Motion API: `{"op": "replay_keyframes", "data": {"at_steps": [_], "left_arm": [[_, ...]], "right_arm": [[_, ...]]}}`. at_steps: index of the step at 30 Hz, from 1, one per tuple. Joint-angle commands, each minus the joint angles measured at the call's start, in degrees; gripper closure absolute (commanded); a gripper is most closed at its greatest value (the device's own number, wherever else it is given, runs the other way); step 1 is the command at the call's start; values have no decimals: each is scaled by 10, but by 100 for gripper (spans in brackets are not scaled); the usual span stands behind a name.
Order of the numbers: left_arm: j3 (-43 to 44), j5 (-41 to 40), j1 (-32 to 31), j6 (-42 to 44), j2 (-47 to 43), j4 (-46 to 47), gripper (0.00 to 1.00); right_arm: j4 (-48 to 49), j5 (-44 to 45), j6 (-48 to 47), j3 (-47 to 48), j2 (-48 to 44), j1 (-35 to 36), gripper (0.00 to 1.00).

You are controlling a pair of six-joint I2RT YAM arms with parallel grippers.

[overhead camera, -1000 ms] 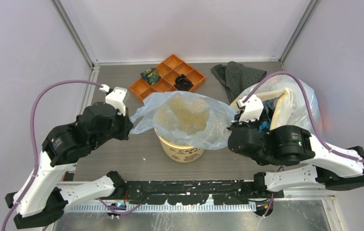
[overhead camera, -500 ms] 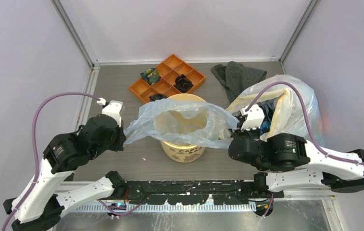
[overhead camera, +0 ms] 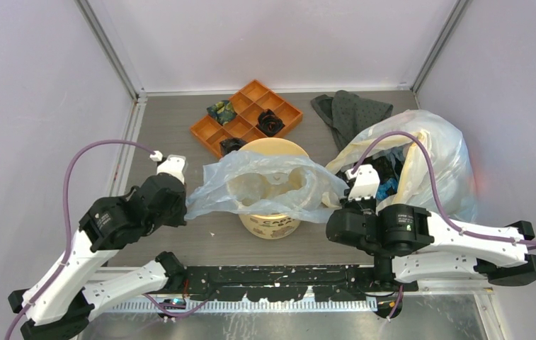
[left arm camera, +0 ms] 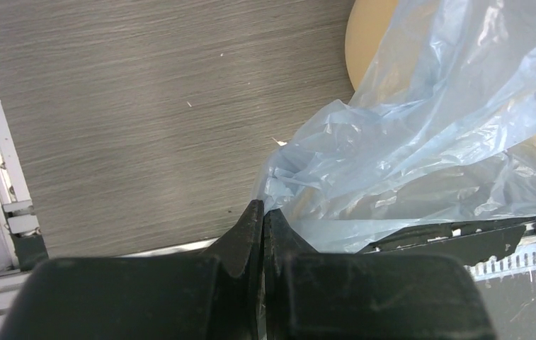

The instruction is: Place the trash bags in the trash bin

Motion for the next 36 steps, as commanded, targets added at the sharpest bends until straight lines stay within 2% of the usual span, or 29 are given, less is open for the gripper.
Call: {"op": "replay_keyframes", "data": {"at_steps": [1,9,15,19,29,36], "left_arm": [[-10,-15,2,-25,-17,17,99],[-50,-14,2,-32,-27,65,99],[-2,8,2,-25,-24,51,100],[18,25,2,-20,-18,34,99],[-51,19,2,-28,-16,94,100],[-37,37,2,-31,-22,111,99]], "right_arm": [[38,1,20,-21,-16,-11,99],[128,-55,-44,-66,14,-75,100],[112,-67,-89,-58,-2,-141,99],[135,-96,-122,-65,-12,-182,99],[197,-103,-164,-57,56,-213,99],[227,-125,-203,-59,50,-272,99]]}}
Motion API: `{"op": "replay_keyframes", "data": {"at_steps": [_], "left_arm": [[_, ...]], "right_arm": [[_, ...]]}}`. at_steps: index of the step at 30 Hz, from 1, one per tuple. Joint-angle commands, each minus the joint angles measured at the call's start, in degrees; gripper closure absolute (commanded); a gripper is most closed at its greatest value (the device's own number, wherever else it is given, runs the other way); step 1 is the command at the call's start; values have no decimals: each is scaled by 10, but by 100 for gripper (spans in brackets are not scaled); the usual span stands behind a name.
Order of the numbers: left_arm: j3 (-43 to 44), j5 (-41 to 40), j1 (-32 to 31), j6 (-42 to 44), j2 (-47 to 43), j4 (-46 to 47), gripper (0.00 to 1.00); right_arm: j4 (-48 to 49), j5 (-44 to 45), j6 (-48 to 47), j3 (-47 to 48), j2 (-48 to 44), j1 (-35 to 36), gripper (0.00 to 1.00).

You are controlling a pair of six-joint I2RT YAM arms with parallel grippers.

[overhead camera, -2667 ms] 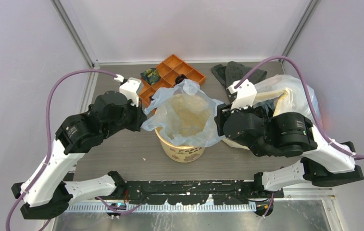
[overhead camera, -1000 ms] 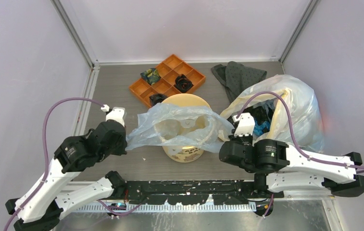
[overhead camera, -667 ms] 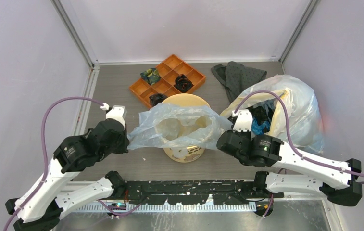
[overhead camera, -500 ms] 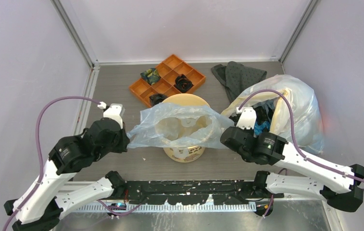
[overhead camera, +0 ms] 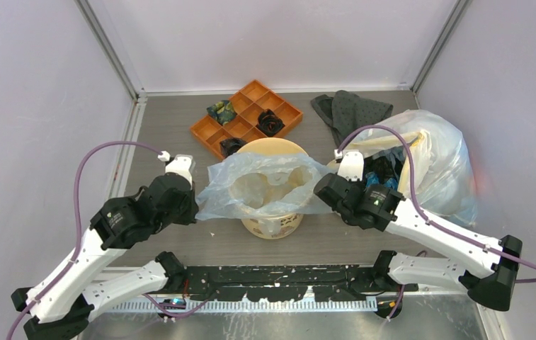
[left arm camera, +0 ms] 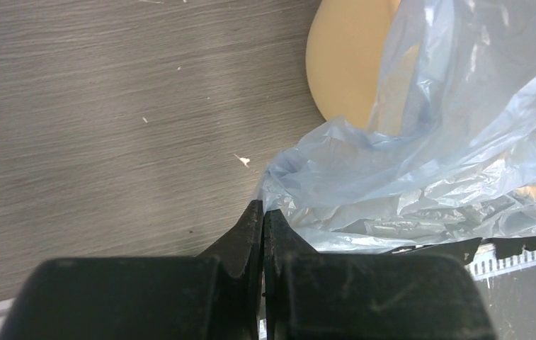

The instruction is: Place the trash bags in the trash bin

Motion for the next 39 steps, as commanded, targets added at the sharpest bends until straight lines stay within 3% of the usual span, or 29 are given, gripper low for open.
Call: {"op": "replay_keyframes", "data": {"at_steps": [1,9,19,30,39], "left_arm": [[20,11,2,-5,-12,33,100],[-13,-14,2,-12,-24,28,100],[-75,-40,28,-10,-27,68,99],[-84,80,124,36,36,143,99],[-80,151,150,30,-18,106,99]], "right_arm": [[41,-16,-35,9,-18,-34,99],[62,-52,-33,15,5,-37,99],[56,-106,-34,65,-38,-37,99],[62,-114,-27,41,-56,-37,99],[75,-96,-26,2,-53,-38,98]]}}
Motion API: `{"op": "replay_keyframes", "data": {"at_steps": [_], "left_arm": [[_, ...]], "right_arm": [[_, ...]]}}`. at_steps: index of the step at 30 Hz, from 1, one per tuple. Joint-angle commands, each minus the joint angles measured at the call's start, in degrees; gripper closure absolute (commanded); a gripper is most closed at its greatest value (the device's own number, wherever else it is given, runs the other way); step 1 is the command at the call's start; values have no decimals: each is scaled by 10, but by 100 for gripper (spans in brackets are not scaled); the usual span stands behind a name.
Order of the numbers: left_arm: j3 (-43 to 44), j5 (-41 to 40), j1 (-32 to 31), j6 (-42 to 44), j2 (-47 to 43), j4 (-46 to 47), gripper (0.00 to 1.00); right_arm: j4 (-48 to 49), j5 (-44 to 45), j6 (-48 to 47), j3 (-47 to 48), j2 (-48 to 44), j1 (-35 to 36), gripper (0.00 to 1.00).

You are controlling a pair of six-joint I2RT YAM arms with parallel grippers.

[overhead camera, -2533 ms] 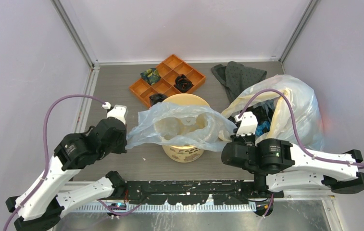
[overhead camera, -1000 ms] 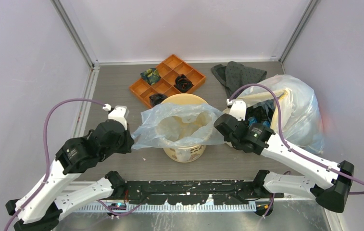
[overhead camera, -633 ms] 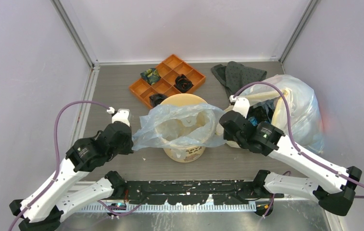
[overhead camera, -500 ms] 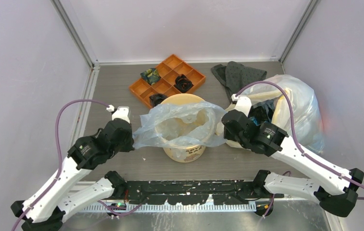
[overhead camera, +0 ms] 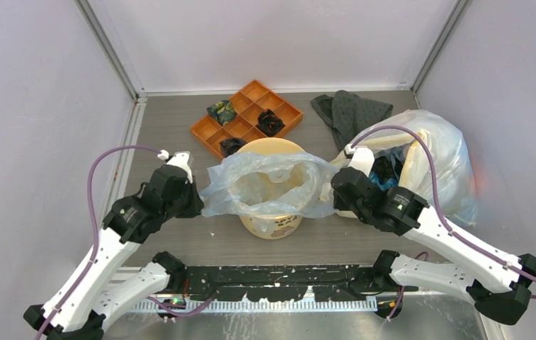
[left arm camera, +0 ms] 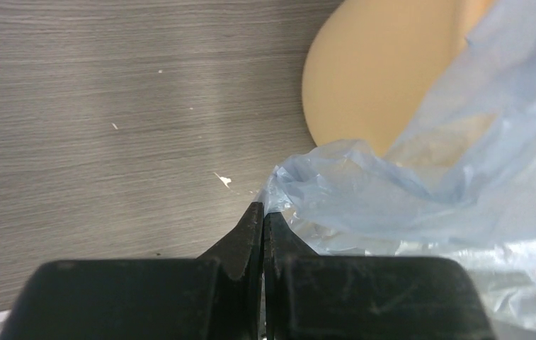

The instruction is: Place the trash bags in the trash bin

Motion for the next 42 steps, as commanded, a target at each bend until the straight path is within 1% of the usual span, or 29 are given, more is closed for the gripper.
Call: {"op": "replay_keyframes", "data": {"at_steps": [1,5,10,14,17,19,22,27,32,35,36,40,42], "left_arm": [[5,56,3,-1,-29,-7,99],[-13,89,3,-16,-46,2,99],[-19,125,3,-32,-59,8,99],[-10,108,3,-32,-70,-15,100],[-17,71,3,-31,-74,-34,99],[-34,46,3,-38,-73,-36,99],[-39,29,3,-56,-75,-28,100],[-62,1,3,-73,-74,11,99],[-66,-1,3,-76,-23,63,99],[-50,6,3,-69,-4,89,99],[-42,10,3,-65,3,91,95],[-18,17,3,-46,11,88,67],[-13,20,3,-37,6,85,58]], "right_arm": [[35,13,2,-20,34,-1,98],[51,33,-1,-30,52,-7,98],[55,45,-14,-32,50,-32,98],[67,27,-27,-37,58,-59,98],[86,9,-31,-47,67,-76,98],[97,1,-32,-50,74,-83,98],[104,-7,-34,-48,84,-90,98],[104,-12,-39,-39,86,-92,98],[99,-10,-42,-33,83,-94,97],[93,-19,-50,-21,75,-93,93],[90,-21,-54,-16,70,-93,90],[74,-30,-64,7,47,-94,75],[66,-29,-67,15,35,-94,67]]}}
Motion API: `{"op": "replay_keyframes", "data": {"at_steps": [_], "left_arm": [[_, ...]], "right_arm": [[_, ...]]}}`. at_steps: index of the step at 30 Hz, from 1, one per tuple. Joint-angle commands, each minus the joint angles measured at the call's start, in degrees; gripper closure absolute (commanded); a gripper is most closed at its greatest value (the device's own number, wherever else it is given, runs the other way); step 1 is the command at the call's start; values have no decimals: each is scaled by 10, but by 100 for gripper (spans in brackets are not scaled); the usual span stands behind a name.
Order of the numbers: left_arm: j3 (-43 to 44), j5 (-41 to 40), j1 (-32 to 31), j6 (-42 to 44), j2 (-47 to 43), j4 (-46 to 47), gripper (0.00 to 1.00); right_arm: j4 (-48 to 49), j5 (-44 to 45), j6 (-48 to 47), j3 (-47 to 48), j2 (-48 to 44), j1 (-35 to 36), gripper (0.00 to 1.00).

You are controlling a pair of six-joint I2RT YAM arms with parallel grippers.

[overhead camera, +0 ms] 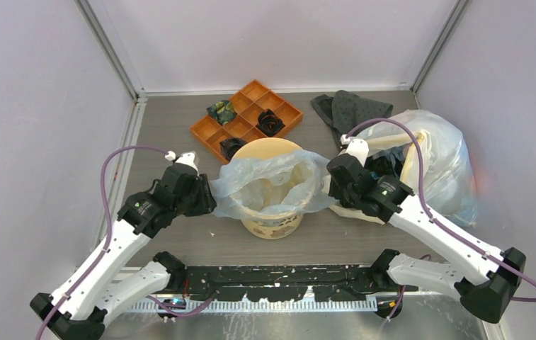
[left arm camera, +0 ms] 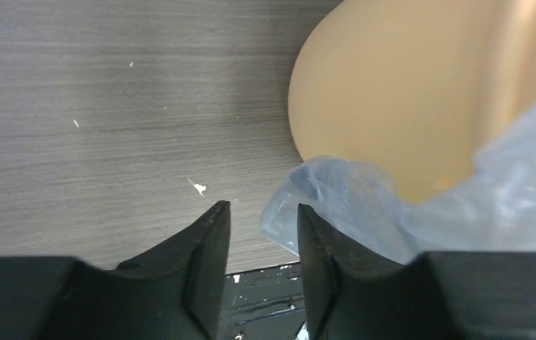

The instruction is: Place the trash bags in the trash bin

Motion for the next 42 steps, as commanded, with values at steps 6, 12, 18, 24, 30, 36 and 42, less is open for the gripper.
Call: {"op": "replay_keyframes", "data": {"at_steps": [6,12,18,24,30,36,42], "left_arm": [[56,24,3,41,-36,11,36],[92,61,3,74,-46,1,23],[118,140,3,114,-46,1,20],[138,166,3,142,-51,-17,20],[160,160,3,158,-34,-19,20],[187,159,3,167,-8,-20,28],[203,172,-1,174,19,-32,40]], "right_arm": [[-31,-5,-27,57,-50,-2,56],[-39,-7,-41,74,-61,-1,40],[-28,-10,-59,94,-51,0,31],[-6,-8,-87,130,-19,14,31],[0,28,-108,164,15,35,31],[-30,79,-90,161,10,38,27],[-55,97,-84,156,-14,38,19]]}}
